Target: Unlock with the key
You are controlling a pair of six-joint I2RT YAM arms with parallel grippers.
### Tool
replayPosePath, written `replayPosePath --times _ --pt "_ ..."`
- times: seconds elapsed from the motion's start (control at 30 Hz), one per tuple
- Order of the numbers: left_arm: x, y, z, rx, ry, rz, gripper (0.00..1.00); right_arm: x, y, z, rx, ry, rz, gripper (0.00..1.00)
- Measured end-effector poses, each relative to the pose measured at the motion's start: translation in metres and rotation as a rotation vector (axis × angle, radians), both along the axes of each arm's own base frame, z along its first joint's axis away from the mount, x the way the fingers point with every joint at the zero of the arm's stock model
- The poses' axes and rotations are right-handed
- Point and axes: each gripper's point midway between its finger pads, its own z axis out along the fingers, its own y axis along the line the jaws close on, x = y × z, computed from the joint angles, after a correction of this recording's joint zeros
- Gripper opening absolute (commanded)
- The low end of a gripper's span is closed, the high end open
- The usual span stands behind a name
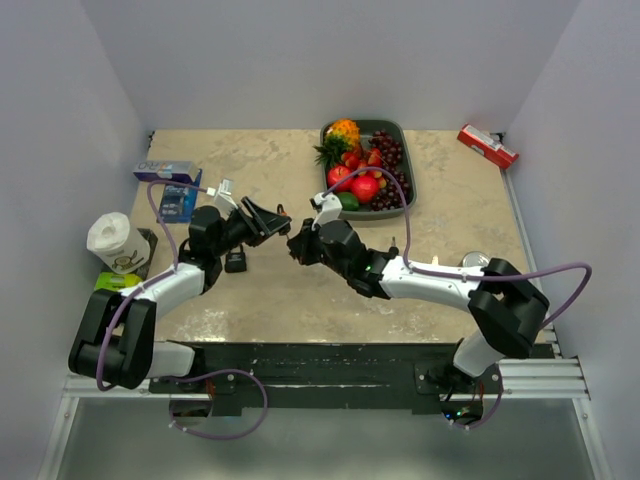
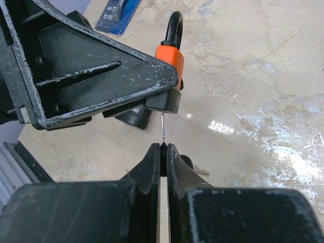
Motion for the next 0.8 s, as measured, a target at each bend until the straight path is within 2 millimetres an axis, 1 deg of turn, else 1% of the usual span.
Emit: replayPosePath --times 0.33,0.8 --pt "0.0040 0.0025 -0.0008 0.006 -0.003 0.026 0.00 0.0060 0.0030 -0.0013 -0.020 -0.026 -0.008 0.00" --pt "0.0071 0.0018 0.0037 0.002 -0.029 0.035 0.00 0.0104 0.0022 0.0048 -0.039 -0.062 -0.020 0.00"
